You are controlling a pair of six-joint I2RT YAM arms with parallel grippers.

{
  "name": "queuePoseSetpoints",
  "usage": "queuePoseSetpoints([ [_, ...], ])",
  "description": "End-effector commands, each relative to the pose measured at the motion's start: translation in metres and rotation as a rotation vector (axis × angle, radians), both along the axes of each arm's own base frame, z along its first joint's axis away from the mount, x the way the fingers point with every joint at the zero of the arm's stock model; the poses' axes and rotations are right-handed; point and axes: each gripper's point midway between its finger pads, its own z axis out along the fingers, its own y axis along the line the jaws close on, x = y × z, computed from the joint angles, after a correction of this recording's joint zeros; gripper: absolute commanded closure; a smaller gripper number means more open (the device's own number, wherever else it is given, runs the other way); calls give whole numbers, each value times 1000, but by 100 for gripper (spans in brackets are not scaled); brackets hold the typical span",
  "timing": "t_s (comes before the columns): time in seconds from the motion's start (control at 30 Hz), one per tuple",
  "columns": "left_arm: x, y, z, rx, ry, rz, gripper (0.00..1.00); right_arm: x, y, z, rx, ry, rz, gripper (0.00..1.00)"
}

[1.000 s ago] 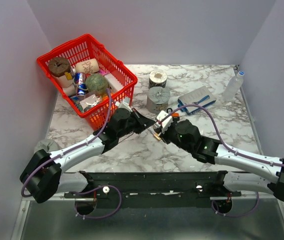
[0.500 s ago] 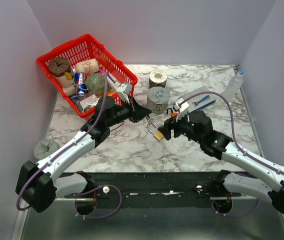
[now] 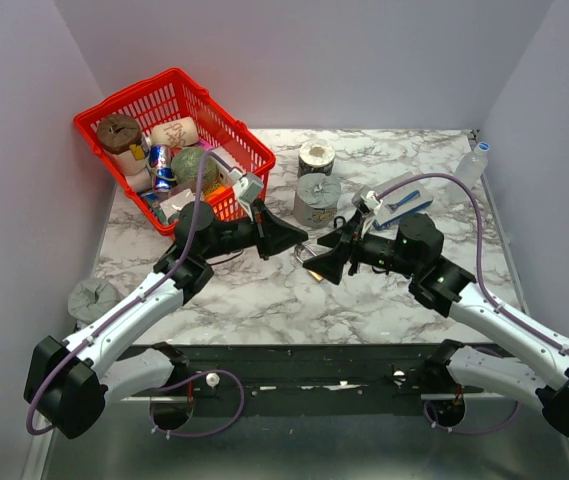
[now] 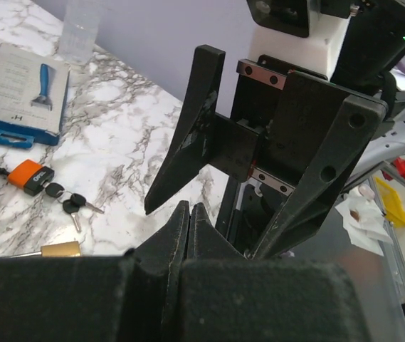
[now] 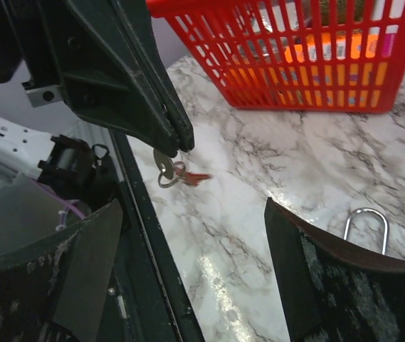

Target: Unlock with the key

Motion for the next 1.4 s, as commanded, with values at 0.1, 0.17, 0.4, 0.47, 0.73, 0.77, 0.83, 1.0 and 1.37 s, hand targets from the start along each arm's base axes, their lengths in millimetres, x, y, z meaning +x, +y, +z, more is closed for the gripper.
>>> queuePoseSetpoints([
  [0.1,-19,-4,12,-62,-73,-122,100,-16,9,18,86,2,108,14],
  [0.17,-20,-5,10,-63,-74,-131,100,-18,10,22,113,-7,118,16],
  [0.4,-22,-7,9,-72,-67,-159,100,-12,9,21,129,-13,130,38],
  [0.47,-22,-7,8,-72,-69,-162,100,-13,7,22,143,-14,141,38],
  [0.73,-26,-6,13,-89,-83,-175,100,-12,10,18,183,21,175,45],
  [0.77,-27,-6,14,-90,-83,-175,100,-13,12,21,197,22,182,46],
  [0.83,-27,-6,14,-90,-83,-175,100,-14,13,23,209,25,197,50],
  [1.0,-27,-6,14,-91,-83,-175,100,-14,16,24,237,36,215,58],
  [1.37,-26,-6,13,-94,-79,-170,100,-14,18,17,230,42,223,95],
])
